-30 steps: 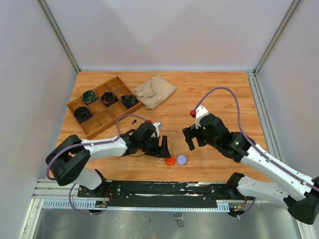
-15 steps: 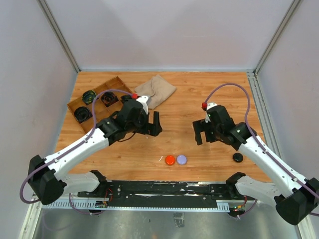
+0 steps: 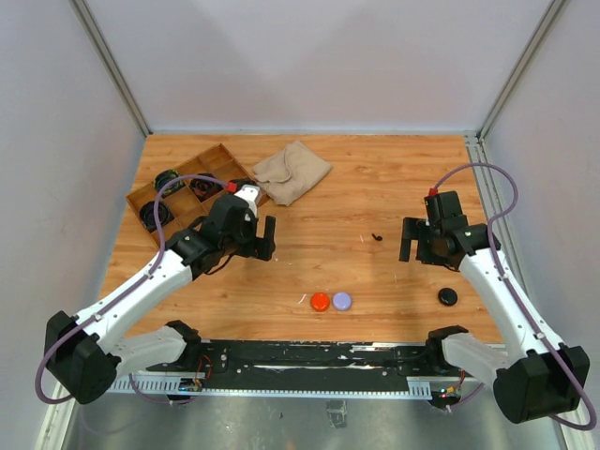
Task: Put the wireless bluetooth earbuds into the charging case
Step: Pick up the charging case at the center of the board.
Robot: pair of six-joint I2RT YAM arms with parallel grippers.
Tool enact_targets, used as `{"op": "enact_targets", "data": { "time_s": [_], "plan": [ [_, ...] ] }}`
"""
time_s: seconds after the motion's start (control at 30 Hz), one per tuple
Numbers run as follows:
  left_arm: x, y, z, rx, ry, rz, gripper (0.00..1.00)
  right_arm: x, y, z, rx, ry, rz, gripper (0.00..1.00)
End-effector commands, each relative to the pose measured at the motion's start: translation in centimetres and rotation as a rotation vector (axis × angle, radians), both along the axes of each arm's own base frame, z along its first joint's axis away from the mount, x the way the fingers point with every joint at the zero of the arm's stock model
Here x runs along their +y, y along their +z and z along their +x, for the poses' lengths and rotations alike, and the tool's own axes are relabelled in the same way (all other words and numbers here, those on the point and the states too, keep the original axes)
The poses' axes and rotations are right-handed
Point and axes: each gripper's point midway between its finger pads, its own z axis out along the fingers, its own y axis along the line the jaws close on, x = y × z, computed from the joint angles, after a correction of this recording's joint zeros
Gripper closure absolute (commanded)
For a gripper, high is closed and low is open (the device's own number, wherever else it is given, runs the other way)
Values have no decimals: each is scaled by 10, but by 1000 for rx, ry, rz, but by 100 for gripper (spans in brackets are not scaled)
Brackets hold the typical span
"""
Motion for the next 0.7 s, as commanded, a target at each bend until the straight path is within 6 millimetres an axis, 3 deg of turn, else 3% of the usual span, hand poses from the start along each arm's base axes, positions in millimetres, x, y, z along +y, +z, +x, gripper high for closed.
{"op": "enact_targets", "data": {
  "time_s": [0.0, 0.37, 0.67],
  "plan": [
    [15, -5, 8, -51, 28, 54, 1, -36, -15, -14, 83, -181, -83, 5],
    [24, -18, 9, -63, 51, 78, 1, -80, -50, -51, 280, -509, -92, 20],
    [28, -19, 10, -68, 66, 90, 1, -92, -81, -67, 376, -662, -19, 34]
  ]
}}
